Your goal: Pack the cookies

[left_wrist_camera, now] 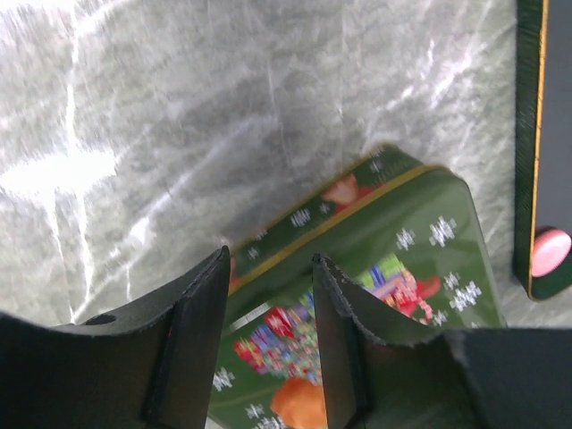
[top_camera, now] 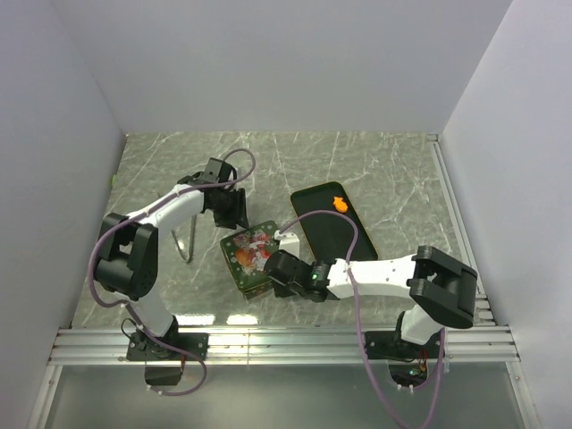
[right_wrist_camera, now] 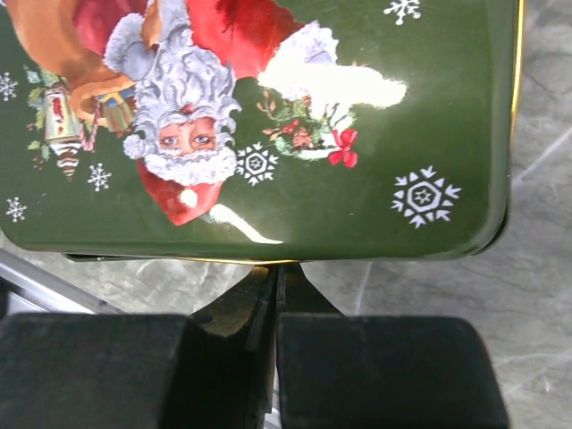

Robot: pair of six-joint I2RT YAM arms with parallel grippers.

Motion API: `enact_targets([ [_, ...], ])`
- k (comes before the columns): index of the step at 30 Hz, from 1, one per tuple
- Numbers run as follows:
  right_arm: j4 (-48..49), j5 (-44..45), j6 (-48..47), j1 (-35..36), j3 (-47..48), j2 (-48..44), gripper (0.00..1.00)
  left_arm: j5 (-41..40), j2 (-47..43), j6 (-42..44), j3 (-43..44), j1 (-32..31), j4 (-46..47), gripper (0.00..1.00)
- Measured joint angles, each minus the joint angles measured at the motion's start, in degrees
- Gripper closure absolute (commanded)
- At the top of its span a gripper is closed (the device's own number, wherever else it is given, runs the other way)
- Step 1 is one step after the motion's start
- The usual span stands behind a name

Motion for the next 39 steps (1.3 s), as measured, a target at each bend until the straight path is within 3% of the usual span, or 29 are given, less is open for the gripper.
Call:
enact_targets([
  [19,-0.66,0.22,1.27,-0.02,0.57,-1.38,1.00,0.55,-2.27,-3.43,-2.86,-1.22,0.90,0.52],
  [29,-3.13,-1.14,0.98,-0.02,1.57,-0.04,1.00,-0.02,-5.31,-6.95,-5.31,-1.22,-0.92,0.43],
  [39,-4.92,-1.70,1.01,-0.48,1.77,0.55,1.00,-0.98,-11.47,-8.48,-9.86,-1.18,-2.60,0.45],
])
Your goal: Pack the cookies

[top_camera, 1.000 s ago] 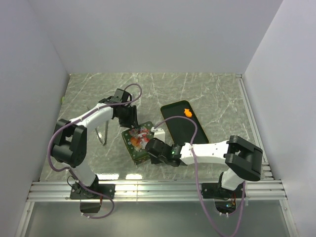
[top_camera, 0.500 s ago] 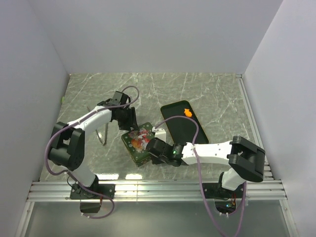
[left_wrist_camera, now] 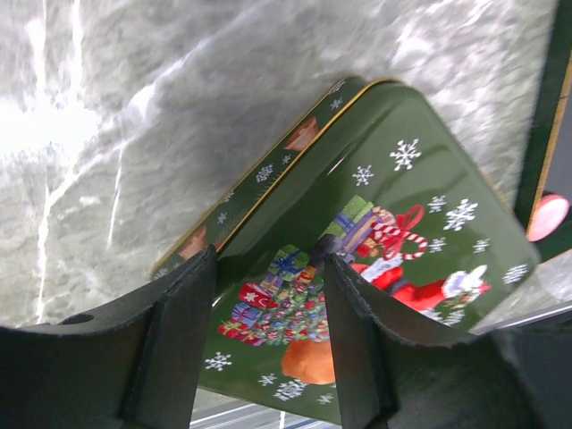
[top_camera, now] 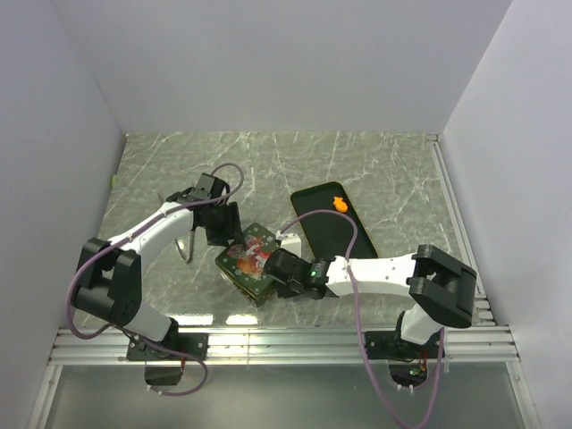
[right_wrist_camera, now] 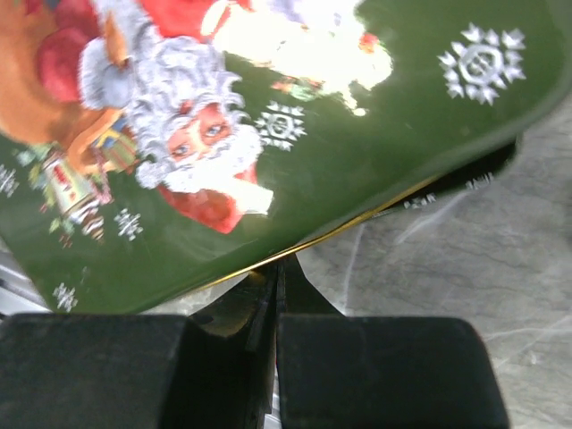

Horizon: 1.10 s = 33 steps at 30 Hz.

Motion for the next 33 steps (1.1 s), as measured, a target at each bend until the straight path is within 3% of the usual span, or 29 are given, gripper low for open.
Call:
enact_targets([
  [33,-2.71,2.45,-0.04,-2.95,-2.58,-3.87,1.00,5.38,-5.29,1.46,-8.04,0.13,6.36,0.43],
])
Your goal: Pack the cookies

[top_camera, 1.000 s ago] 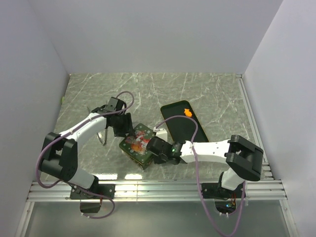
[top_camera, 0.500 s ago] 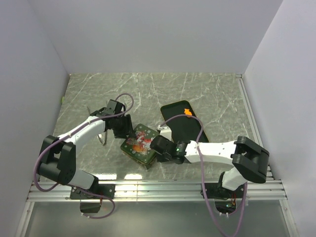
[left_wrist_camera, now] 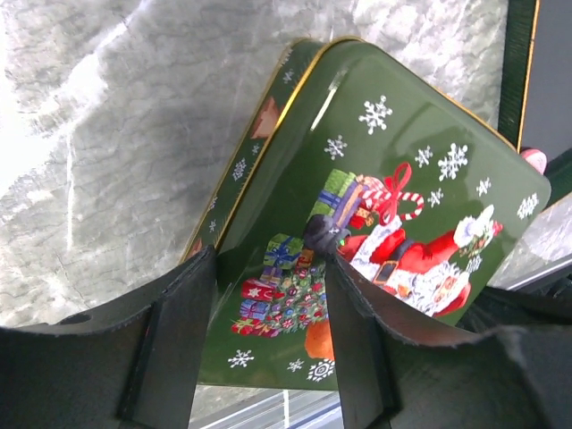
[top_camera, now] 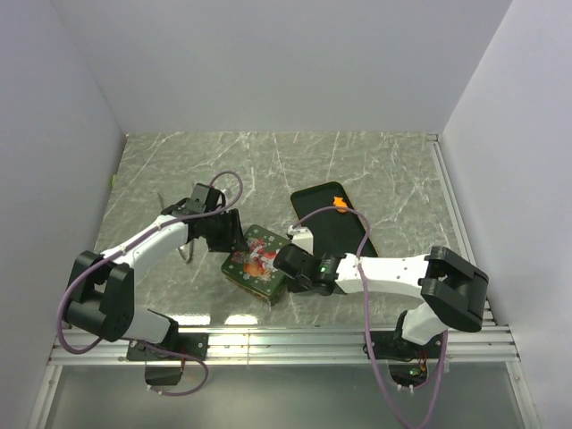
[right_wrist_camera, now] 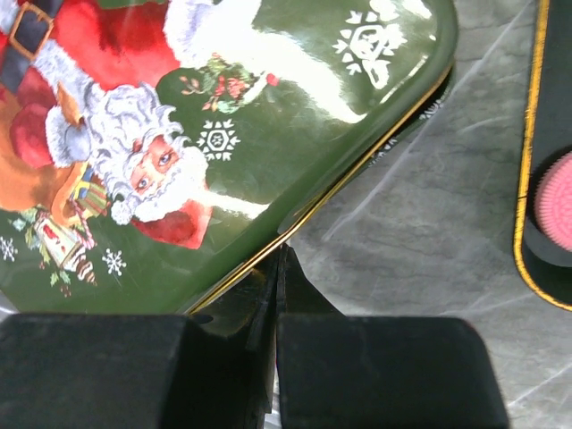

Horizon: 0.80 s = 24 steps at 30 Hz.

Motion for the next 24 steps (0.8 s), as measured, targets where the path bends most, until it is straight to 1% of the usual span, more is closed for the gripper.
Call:
enact_targets([
  [4,-0.28,0.02,-0.17,-0.96,0.00,0.00,1.00,1.16,-1.18,0.15,-1.09,0.00,0.46,0.40],
  [13,-1.40,0.20,-1.20,-1.44,0.00,0.04,1.00,5.35,-1.51,2.38,-1.53,-0.63,1.36,0.26],
  [24,-2.25,0.66,-2.38,-3.08,0.00,0.04,1.00,7.61,-1.99,2.89,-2.40,-1.05,2.69,0.22],
])
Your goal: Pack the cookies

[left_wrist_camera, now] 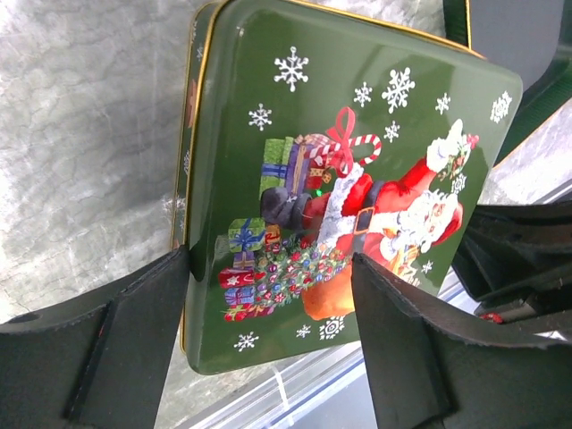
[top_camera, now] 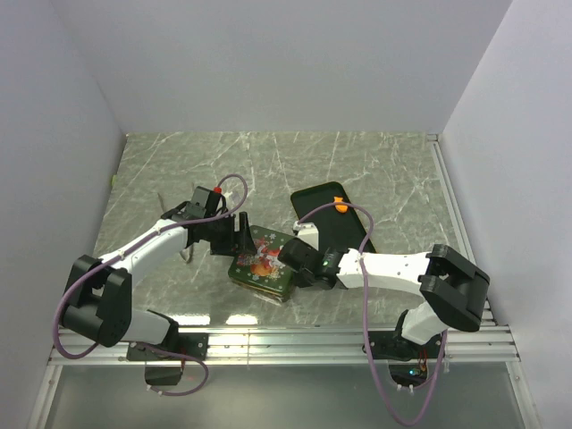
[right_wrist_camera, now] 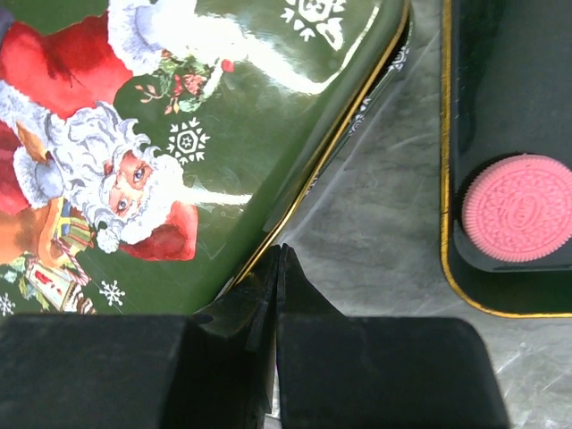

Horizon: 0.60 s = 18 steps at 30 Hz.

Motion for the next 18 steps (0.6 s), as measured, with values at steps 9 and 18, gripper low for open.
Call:
enact_targets([
  [9,-0.52,0.72,0.09,-0.74,-0.02,-0.37,1.00,1.20,-0.04,-0.04,-0.13,-0.26,0.26,0.17],
  [18,-2.19,2.51,2.60,-1.33,-2.25,-8.17,1.00,3.76,-0.02,-0.28,-0.98,-1.05,0.87,0.19],
])
